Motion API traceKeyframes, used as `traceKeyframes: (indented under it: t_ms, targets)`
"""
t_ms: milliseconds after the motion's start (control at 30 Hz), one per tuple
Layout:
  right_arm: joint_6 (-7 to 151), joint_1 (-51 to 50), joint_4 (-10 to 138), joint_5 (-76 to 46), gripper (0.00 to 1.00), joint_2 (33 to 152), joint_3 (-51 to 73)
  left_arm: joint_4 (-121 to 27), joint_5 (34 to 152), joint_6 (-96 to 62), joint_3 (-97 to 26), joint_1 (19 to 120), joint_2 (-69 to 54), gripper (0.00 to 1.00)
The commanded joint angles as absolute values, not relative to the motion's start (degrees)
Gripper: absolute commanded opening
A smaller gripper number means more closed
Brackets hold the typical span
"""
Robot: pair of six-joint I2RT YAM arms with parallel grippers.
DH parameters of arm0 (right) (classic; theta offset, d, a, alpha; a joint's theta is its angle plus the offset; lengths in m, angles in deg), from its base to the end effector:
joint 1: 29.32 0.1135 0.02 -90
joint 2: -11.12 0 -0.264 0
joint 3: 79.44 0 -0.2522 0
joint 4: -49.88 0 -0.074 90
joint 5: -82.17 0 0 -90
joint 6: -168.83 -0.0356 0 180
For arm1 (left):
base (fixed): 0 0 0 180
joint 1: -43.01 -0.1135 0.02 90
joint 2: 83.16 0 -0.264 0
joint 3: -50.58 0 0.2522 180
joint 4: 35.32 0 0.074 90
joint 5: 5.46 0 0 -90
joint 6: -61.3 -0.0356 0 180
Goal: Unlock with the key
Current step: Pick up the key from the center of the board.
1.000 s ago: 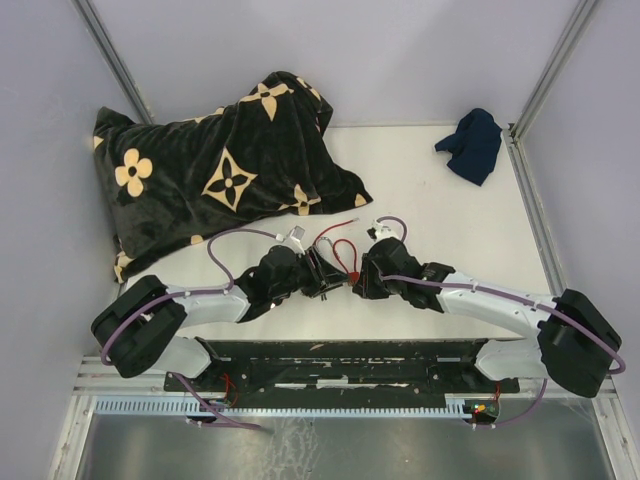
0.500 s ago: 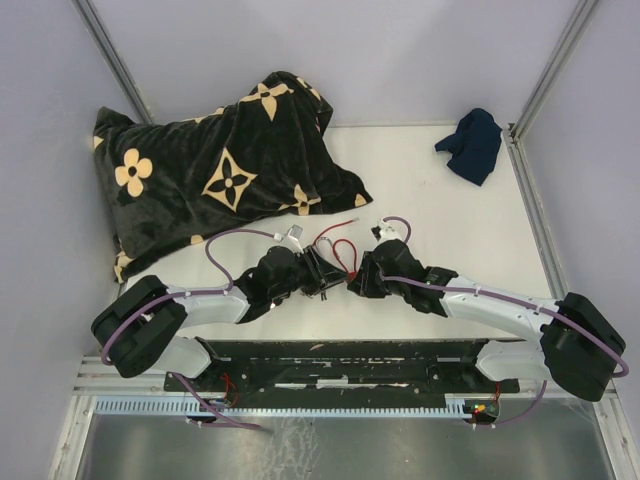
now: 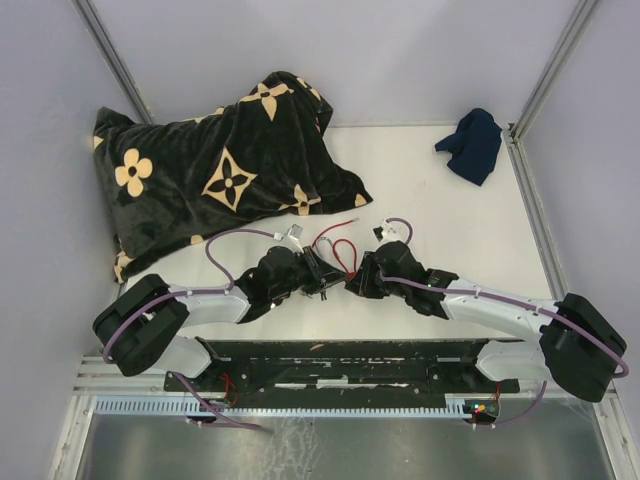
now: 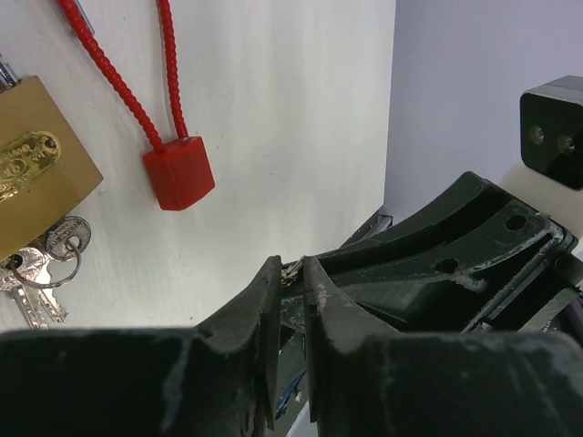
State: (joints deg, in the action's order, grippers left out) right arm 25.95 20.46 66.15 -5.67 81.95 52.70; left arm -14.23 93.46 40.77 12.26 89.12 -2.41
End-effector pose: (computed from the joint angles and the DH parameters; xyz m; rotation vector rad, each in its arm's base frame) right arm 0.1627 0.1903 0.1951 0.0871 2.4193 0.8681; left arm 0.1800 -0.1951 0.1642 -0.3377 2.2247 -1.3918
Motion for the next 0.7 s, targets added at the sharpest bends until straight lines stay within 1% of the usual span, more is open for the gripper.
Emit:
traceKeyframes:
  t_ms: [0,67,167,200,567,600,667]
  targets:
    - [24.79,20.78,62.65,-5.89,0.12,80.13,53.13,-10.58,91.63,42.04,12.65,89.42,-2.1,0.2]
    - [24.71,20.78,62.54,-5.91,0.12,79.86,53.27,-10.64,91.44,42.11,12.82,89.4,-1.96,0.15]
    - [24.53,20.77,61.96,-5.66,0.12,79.07,53.78,-10.59,91.28,42.29,12.95,89.41,-1.79,0.05]
    - [24.52,20.78,61.84,-5.45,0.12,78.81,53.97,-10.54,91.18,42.33,13.08,89.41,-1.79,0.03]
    - [26.18,20.78,57.11,-5.89,0.12,76.67,56.99,-8.75,89.42,41.03,15.37,89.35,-5.42,0.03]
    - [26.64,20.71,55.95,-6.2,0.13,76.28,57.41,-8.25,89.31,40.62,15.71,89.38,-5.95,0.03]
    - [28.48,20.69,54.04,-7.56,0.19,75.66,57.7,-7.03,89.39,39.39,16.13,89.4,-6.88,0.03]
